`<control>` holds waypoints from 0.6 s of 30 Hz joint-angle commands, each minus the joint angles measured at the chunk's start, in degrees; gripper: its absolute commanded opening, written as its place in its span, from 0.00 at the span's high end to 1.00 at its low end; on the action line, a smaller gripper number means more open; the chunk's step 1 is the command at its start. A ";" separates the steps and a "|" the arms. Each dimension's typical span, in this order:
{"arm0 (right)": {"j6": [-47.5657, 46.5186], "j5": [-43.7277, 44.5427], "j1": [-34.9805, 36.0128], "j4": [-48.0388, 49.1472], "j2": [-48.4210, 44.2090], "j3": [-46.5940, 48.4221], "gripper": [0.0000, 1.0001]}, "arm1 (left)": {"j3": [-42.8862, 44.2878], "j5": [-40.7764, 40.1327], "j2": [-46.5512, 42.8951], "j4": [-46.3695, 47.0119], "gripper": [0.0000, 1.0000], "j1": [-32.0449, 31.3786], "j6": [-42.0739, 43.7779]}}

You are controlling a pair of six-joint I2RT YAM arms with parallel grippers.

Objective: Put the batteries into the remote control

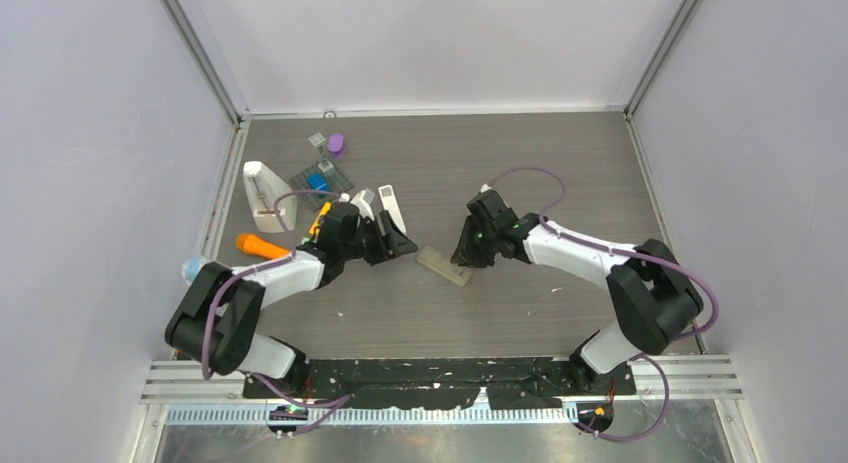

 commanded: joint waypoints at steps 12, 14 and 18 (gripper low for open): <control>-49.63 -1.55 2.63 -9.92 0.75 11.41 0.08 | 4.68 -18.90 -26.52 -17.15 0.08 0.95 8.61; -52.79 -1.46 3.57 -10.60 2.69 12.35 0.06 | 5.17 -20.85 -28.69 -19.97 0.01 1.56 8.73; -56.93 -0.31 6.48 -11.84 8.17 15.12 0.07 | 5.73 -21.50 -32.15 -23.08 0.00 2.63 9.66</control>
